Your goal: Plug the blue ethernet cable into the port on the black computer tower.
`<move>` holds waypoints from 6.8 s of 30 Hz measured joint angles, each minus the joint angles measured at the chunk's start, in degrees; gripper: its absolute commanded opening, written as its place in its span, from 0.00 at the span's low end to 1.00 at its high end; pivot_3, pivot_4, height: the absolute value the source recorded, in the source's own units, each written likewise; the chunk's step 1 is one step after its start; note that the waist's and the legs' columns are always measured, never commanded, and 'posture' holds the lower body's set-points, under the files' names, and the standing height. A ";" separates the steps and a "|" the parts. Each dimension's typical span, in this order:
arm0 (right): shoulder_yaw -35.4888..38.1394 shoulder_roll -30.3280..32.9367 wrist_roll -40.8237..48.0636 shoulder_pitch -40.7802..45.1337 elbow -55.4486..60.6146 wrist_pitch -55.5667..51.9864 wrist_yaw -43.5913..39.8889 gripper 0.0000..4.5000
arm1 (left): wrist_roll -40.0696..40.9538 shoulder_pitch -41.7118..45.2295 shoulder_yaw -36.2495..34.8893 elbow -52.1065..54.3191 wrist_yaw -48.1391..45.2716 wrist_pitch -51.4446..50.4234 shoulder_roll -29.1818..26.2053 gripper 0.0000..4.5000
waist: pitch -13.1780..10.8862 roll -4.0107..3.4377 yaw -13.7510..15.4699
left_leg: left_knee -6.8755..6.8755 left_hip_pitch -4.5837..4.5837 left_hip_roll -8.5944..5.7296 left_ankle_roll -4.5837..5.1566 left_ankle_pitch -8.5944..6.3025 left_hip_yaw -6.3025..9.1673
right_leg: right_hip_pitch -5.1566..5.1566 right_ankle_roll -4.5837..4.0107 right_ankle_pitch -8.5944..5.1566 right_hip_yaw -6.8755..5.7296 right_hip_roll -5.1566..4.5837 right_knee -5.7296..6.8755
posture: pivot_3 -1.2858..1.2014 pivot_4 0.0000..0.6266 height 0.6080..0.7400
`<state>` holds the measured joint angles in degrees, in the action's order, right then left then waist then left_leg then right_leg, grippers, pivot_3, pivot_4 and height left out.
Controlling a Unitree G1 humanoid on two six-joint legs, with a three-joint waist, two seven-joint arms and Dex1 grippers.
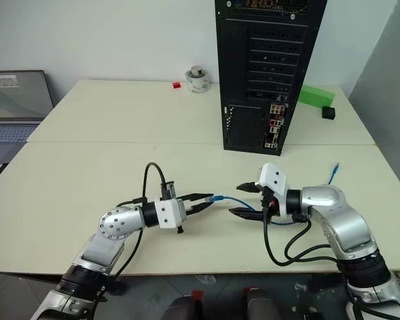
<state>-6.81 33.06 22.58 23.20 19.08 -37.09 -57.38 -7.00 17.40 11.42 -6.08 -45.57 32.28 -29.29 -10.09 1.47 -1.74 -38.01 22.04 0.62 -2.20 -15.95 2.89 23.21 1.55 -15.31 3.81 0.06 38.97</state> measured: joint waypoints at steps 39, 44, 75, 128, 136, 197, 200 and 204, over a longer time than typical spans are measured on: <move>2.31 -7.42 15.43 2.16 -1.58 -17.19 10.23 0.39 | -27.94 4.17 -0.43 -9.86 32.75 27.78 -1.66 0.06 | 0.01 -0.01 0.05 | 0.01 0.04 -0.05 0.01 0.00 0.04 | -0.01 0.01 0.00 -0.14 -0.05 0.02 | 0.52 0.24 1.00; 2.30 -7.98 15.86 2.64 -2.40 -17.42 10.40 0.15 | -27.97 4.15 -0.40 -9.72 33.64 27.66 -1.65 0.06 | 0.01 -0.01 0.04 | 0.01 0.04 -0.05 0.01 0.00 0.04 | -0.01 0.01 0.00 -0.15 -0.06 0.02 | 0.52 0.24 1.00; 2.46 -6.76 18.77 5.80 -6.66 -20.72 10.49 0.00 | -6.25 0.05 3.19 -5.68 22.75 11.55 -1.74 0.79 | 0.01 -0.01 -0.08 | 0.00 0.07 -0.05 0.01 0.00 0.10 | 0.00 0.01 0.00 -0.19 -0.05 0.01 | 0.52 0.24 1.00; 14.07 -32.71 -16.80 17.00 -26.98 10.51 66.29 0.00 | 20.05 15.20 -2.90 18.51 18.43 -70.43 9.08 0.95 | 0.01 -0.04 -0.28 | 0.05 0.13 -0.05 -0.03 0.02 -0.03 | 0.13 0.00 0.00 0.06 0.24 0.01 | 0.52 0.24 1.00; 14.67 -32.82 -16.98 18.47 -29.31 13.69 67.18 0.00 | 20.04 15.20 -3.06 18.51 17.40 -70.33 8.73 0.95 | 0.00 -0.05 -0.31 | 0.05 0.13 -0.04 -0.03 0.02 -0.04 | 0.14 0.00 0.00 0.07 0.24 0.02 | 0.52 0.24 1.00; 12.75 -36.60 -23.01 25.99 -44.77 21.84 75.00 0.00 | 21.99 15.22 -4.38 19.73 13.46 -70.25 7.55 0.95 | -0.01 -0.08 -1.90 | 0.06 0.11 0.00 -0.03 0.02 -0.11 | 0.21 0.00 0.01 0.17 0.27 0.07 | 0.52 0.24 1.00; 12.81 -36.60 -22.86 26.41 -45.56 22.15 74.58 0.00 | 21.99 15.21 -4.39 19.73 13.46 -70.25 7.53 0.95 | -0.01 -0.08 -2.08 | 0.06 0.10 0.00 -0.03 0.02 -0.12 | 0.21 0.00 0.02 0.18 0.27 0.07 | 0.52 0.24 1.00; 12.81 -36.53 -21.76 26.16 -45.48 22.69 72.32 0.16 | 21.84 15.21 -4.39 19.73 13.50 -70.03 7.14 0.95 | -0.01 -0.08 -2.72 | 0.06 0.09 0.03 -0.03 0.02 -0.10 | 0.21 0.00 0.02 0.18 0.31 0.09 | 0.52 0.24 1.00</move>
<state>5.99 -3.47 0.83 49.36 -26.40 -14.40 14.94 14.84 32.61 7.03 13.65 -32.07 -37.76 -22.15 -10.11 1.39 -4.46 -37.95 22.13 0.65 -2.22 -15.93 2.78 23.42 1.55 -15.30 4.00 0.37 39.06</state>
